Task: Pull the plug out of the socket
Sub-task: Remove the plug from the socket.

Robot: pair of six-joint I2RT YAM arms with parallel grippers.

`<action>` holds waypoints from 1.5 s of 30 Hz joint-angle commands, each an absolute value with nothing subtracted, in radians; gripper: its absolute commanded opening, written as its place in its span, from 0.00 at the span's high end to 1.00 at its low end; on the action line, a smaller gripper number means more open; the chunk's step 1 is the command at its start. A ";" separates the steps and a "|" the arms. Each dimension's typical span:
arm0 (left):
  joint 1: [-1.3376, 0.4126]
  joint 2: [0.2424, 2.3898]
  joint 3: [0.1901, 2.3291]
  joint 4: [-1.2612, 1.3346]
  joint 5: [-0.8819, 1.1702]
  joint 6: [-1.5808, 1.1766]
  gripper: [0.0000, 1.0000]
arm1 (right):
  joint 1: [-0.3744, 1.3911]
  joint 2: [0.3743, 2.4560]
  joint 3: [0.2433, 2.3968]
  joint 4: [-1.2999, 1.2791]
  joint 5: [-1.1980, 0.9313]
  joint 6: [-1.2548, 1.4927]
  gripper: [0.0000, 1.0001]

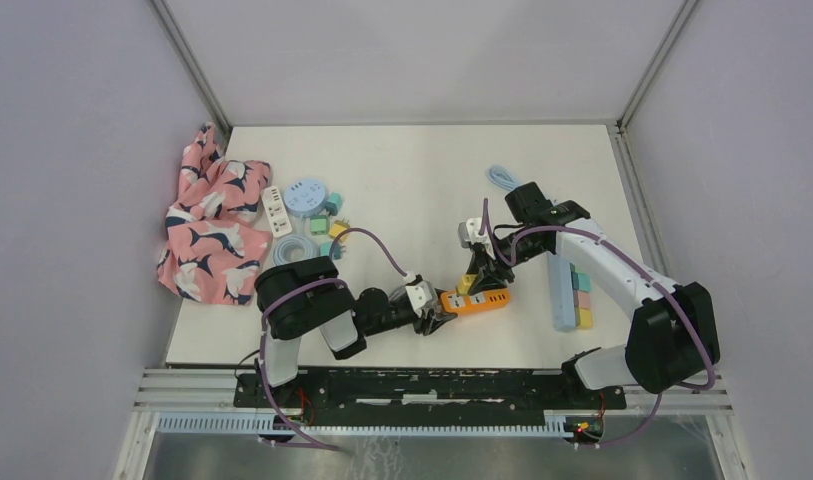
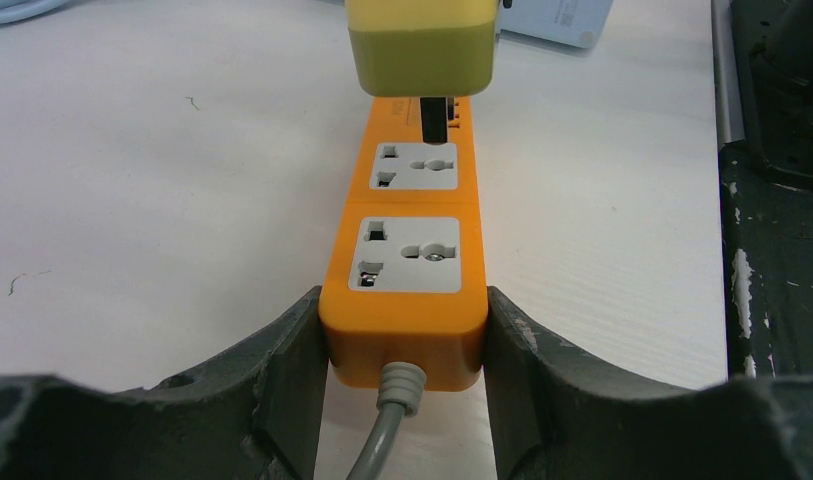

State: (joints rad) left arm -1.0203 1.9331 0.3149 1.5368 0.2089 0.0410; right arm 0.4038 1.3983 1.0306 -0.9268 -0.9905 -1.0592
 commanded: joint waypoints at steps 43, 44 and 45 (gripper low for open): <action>-0.995 1.850 0.284 1.657 0.193 -0.115 0.20 | 0.389 1.411 1.083 -0.942 -1.061 -1.037 0.99; -0.991 1.825 0.272 1.657 0.180 -0.145 0.19 | 0.390 1.415 1.084 -0.942 -1.063 -1.032 0.99; -0.989 1.804 0.261 1.657 0.168 -0.178 0.18 | 0.389 1.418 1.086 -0.941 -1.067 -1.024 0.99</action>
State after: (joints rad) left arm -1.0023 1.8969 0.2935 1.5360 0.2096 -0.0505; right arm 0.3943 1.4048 1.0416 -0.9379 -0.9993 -1.0431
